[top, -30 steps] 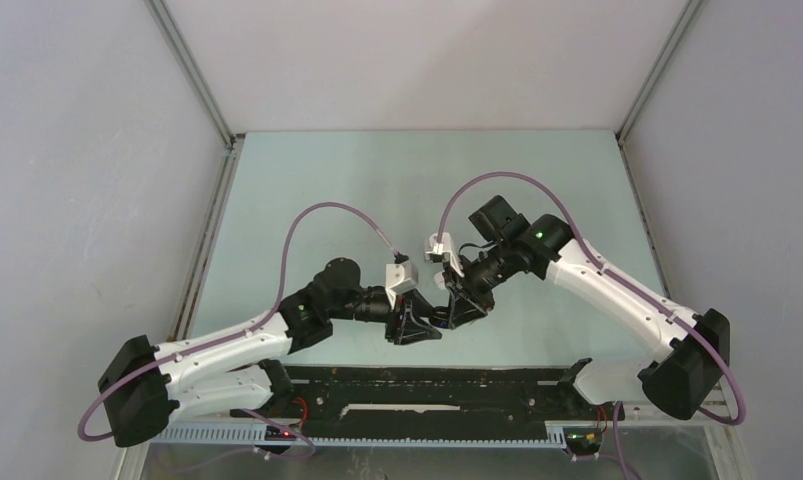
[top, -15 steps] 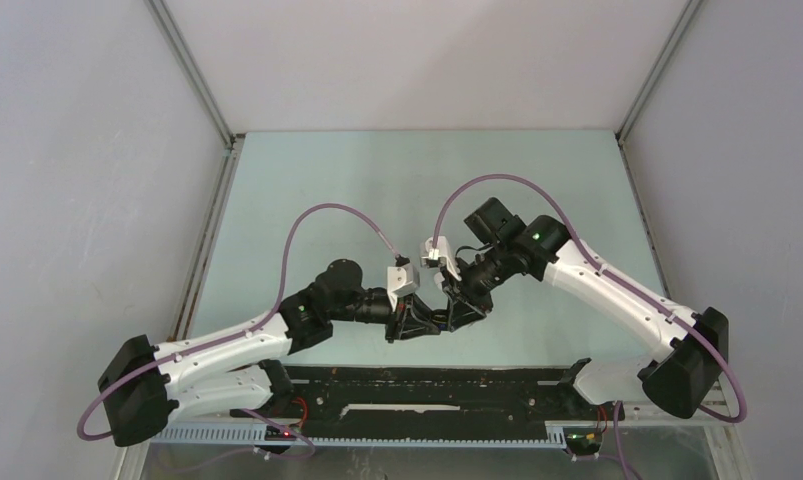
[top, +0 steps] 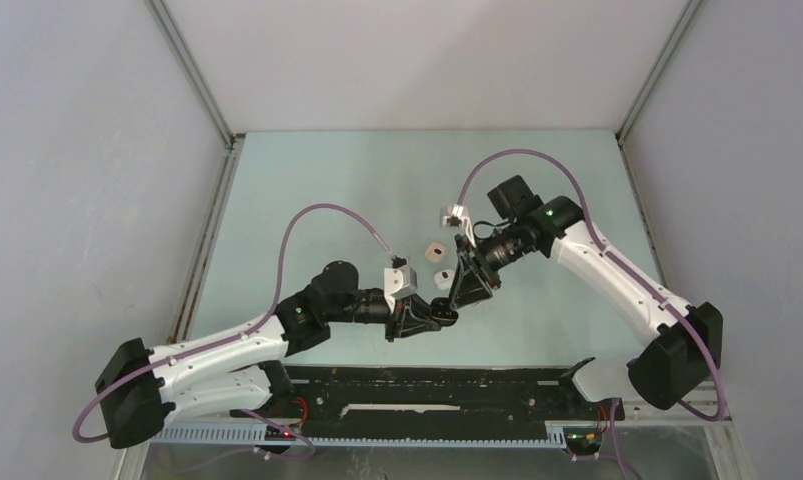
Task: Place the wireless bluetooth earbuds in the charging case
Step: Open the charging case.
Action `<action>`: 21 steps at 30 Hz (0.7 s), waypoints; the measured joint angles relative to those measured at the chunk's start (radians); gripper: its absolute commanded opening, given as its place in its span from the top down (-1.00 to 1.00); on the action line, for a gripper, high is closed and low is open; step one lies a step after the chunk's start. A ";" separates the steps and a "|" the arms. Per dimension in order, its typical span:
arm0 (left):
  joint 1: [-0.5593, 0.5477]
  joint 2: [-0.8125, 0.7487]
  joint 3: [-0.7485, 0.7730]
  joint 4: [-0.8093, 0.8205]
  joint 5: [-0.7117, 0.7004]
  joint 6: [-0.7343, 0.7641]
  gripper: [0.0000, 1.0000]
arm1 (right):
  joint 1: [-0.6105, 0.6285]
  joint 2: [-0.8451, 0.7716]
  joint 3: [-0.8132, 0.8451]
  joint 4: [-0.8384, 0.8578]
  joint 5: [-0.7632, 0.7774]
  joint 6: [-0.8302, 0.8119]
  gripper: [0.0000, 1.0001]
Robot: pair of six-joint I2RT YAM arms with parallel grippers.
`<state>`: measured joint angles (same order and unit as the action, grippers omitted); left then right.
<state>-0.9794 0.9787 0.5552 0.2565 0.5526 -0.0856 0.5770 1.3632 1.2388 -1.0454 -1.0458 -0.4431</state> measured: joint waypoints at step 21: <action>0.048 -0.157 -0.011 -0.169 -0.104 -0.003 1.00 | -0.169 -0.179 -0.017 0.117 0.095 -0.001 -0.11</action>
<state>-0.9318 0.8219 0.5438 0.0872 0.4484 -0.0887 0.4084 1.1847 1.2221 -0.9279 -0.9512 -0.4442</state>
